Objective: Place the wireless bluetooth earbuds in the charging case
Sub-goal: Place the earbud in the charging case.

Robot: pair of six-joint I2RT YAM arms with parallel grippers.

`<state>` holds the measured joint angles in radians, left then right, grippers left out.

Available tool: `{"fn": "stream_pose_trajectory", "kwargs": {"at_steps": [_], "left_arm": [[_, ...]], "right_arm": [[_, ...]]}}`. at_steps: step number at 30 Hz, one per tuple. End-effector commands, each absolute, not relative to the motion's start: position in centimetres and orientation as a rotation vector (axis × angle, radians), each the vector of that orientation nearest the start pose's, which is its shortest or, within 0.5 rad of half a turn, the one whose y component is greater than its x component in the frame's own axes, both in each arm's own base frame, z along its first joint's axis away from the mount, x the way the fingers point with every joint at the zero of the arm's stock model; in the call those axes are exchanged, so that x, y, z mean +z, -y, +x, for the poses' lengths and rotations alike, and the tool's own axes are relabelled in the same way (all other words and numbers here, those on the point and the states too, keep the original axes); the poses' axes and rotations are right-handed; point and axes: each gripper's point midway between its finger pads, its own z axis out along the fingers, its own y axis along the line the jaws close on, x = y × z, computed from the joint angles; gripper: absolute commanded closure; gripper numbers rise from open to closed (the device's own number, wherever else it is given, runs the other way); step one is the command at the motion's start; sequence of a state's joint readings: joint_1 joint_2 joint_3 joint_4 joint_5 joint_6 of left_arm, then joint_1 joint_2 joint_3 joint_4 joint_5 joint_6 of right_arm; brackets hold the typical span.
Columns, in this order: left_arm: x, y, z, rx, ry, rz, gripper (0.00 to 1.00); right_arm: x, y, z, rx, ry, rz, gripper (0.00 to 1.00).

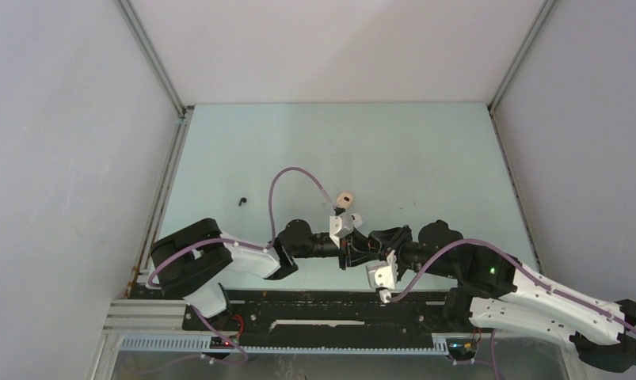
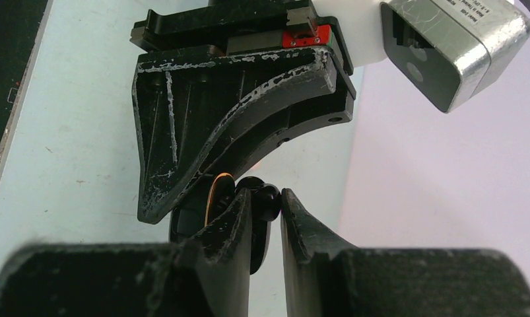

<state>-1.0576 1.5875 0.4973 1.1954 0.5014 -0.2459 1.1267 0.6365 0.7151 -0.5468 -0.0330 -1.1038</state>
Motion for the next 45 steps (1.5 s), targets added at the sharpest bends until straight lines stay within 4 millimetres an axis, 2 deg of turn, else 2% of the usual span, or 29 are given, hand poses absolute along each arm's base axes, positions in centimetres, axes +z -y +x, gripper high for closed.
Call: {"fn": "stream_pose_trajectory", "kwargs": {"at_steps": [1,23,38,40,42,44,45], "left_arm": [[19.9,40.5,12.4,-1.393,-1.175,1.010,1.00],[20.0,40.4,12.6,-1.386,-1.170,0.999,1.00],[20.2,40.1,12.6,-1.378,-1.153,0.997,1.00],[20.2,40.1,12.6,-1.374,-1.152,0.998,1.00],[20.1,40.1,12.6,-1.372,-1.153,1.000,1.00],[20.0,40.1,12.6,-1.371,-1.156,1.001,1.00],[19.9,40.1,12.6,-1.372,-1.157,1.002,1.00]], "right_arm": [[22.7,-22.7,14.0,0.071,-0.883,-1.797,1.00],[21.4,-22.6,12.8,0.155,-0.918,-1.841,1.00],[20.3,-23.2,13.9,0.125,-0.955,-1.803,0.99],[20.3,-23.0,13.9,0.123,-0.965,-1.804,0.81],[20.5,-22.6,13.8,0.126,-0.984,-1.805,0.67],[20.7,-22.3,13.7,0.138,-1.018,-1.821,0.60],[21.5,-22.2,13.7,0.146,-1.027,-1.814,0.58]]}}
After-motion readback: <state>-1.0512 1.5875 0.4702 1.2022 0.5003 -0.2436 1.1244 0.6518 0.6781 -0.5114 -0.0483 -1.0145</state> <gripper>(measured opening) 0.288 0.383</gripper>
